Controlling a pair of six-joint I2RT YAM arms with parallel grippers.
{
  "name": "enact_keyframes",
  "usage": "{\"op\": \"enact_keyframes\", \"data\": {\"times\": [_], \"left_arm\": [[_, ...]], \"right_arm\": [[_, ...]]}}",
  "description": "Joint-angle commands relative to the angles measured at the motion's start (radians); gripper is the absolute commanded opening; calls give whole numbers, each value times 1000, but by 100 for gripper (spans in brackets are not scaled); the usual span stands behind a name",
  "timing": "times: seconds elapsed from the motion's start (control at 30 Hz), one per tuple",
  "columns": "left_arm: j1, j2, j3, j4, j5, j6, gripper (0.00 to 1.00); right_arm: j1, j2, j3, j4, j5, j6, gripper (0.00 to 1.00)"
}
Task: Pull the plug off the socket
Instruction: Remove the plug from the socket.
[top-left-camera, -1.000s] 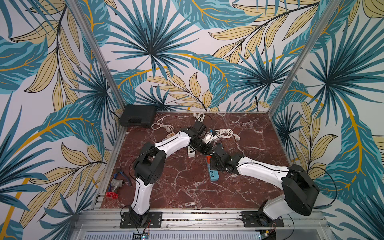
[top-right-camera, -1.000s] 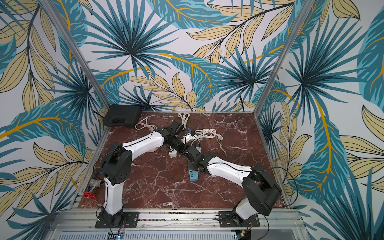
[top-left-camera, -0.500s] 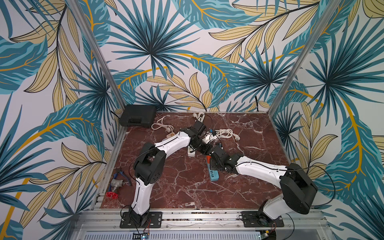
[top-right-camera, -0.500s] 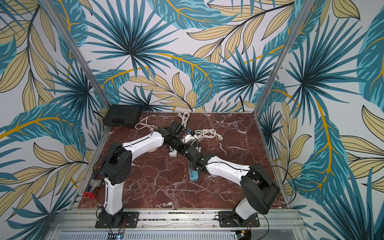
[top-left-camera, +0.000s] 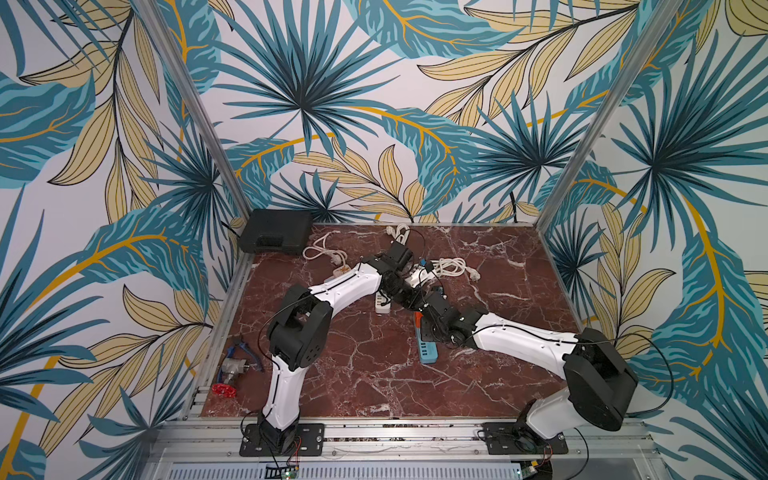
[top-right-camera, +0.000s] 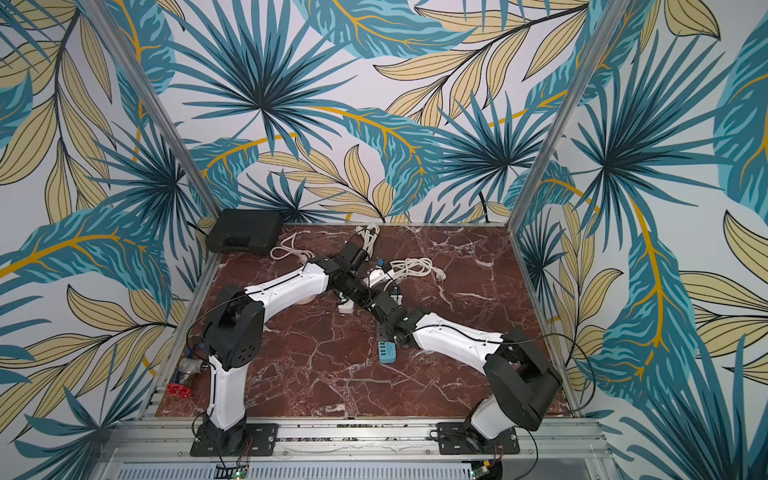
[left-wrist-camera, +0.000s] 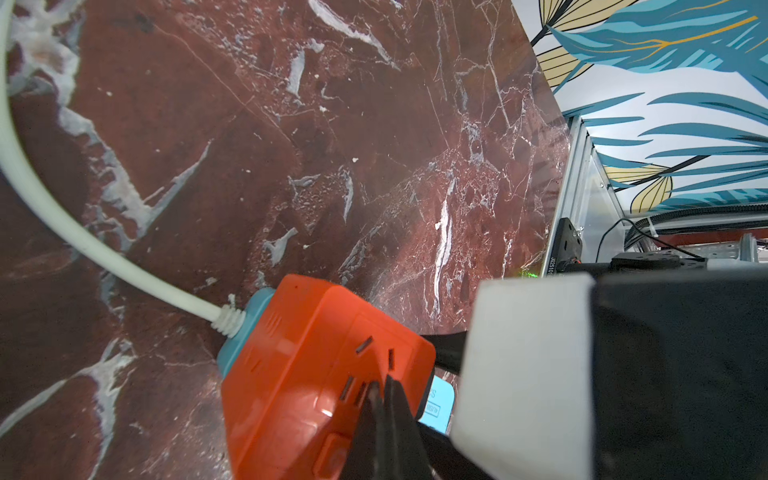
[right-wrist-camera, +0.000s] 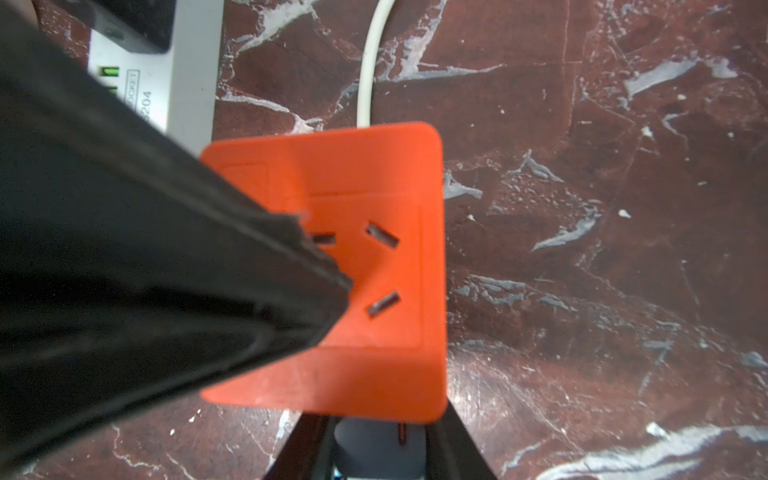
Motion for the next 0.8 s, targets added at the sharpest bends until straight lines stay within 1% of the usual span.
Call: {"op": "enact_keyframes", "data": {"times": [0.0, 0.2, 0.3, 0.43, 0.57, 0.77], "left_arm": [[6, 28, 38, -15, -16, 1, 0], [7, 32, 42, -15, -13, -1, 0], [7, 33, 44, -18, -15, -1, 0], [8, 35, 46, -20, -15, 1, 0], [7, 37, 47, -22, -14, 1, 0], [6, 42, 52, -26, -17, 2, 0]], "right_arm": [[4, -48, 31, -40, 45, -10, 19], [6, -43, 48, -53, 37, -22, 18], [7, -3, 69, -74, 37, -25, 15], [21, 37, 77, -70, 48, -27, 15], [29, 38, 64, -45, 60, -31, 15], [29, 16, 35, -5, 45, -36, 14]]}}
